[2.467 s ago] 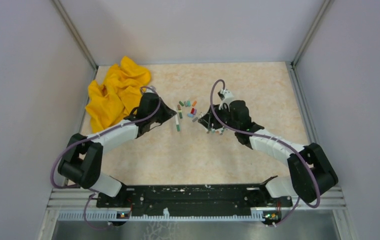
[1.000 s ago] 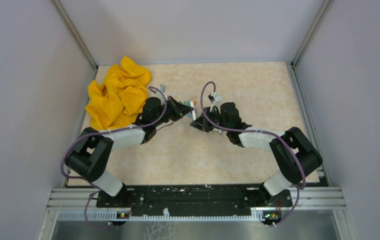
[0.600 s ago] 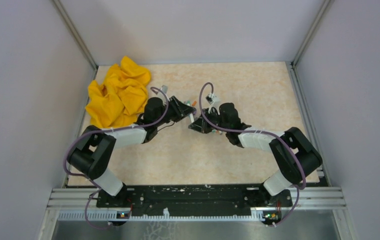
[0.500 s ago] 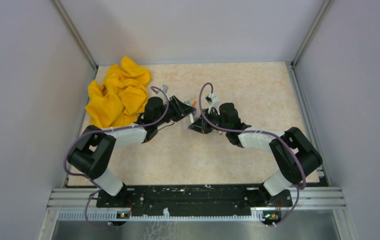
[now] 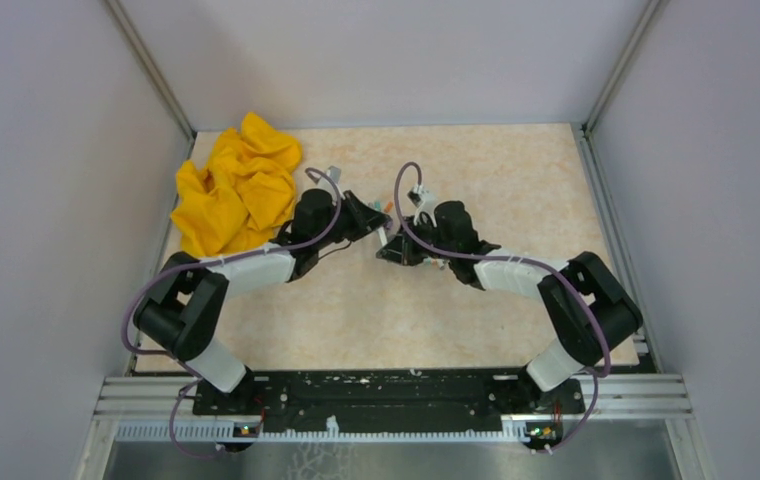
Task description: Open the pen caps
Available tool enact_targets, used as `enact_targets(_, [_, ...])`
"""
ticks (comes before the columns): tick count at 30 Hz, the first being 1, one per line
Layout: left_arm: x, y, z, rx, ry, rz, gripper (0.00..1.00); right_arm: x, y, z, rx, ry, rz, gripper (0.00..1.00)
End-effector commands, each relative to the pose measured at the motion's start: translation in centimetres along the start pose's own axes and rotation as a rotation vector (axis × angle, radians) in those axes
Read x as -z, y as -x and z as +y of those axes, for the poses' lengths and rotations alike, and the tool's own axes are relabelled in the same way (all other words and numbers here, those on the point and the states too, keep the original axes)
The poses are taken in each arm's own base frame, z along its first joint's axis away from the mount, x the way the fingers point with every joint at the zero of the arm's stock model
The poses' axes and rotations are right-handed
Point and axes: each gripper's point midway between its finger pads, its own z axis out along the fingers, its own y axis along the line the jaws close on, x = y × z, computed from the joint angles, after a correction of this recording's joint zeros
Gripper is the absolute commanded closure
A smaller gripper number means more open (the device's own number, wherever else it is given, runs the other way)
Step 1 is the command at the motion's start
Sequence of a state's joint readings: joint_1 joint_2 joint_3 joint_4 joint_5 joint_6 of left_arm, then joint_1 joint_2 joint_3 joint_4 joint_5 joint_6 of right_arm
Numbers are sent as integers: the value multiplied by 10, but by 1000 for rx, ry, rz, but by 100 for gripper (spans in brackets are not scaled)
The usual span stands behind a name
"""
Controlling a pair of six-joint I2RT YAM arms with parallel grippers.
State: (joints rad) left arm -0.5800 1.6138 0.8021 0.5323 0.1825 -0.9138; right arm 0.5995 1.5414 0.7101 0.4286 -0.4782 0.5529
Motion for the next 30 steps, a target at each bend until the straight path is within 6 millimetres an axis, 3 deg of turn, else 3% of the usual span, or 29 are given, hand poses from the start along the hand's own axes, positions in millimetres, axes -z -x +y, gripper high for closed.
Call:
enact_targets(1, [0,37,16,-129,167,-127,100,-6,27,18,74,33,-29,100])
enact_targets(5, [0,89,33,-190,304,-273,100,10,-2,7,67,-24,2,100])
enact_targets(8, [-8,114,38,-152,304,-304,100,22,-25,-4,49,-48,9,100])
enact_targets(11, [-16,124,42,-134,316,-311,100,25,-33,-7,42,-55,20,100])
enact_targets(14, [-17,128,42,-154,330,-300,100,31,-29,-13,41,-107,-2,100])
enact_targets(17, [-12,118,57,-184,424,-234,100,33,-11,-28,68,-234,-28,100])
enact_targets(22, [9,73,111,-195,627,-104,100,29,21,-58,112,-445,-46,100])
enact_targets(27, [15,39,142,-213,730,2,100,17,25,-88,127,-580,-4,100])
enact_targets(30, [10,27,148,-230,768,53,97,10,23,-99,135,-614,19,97])
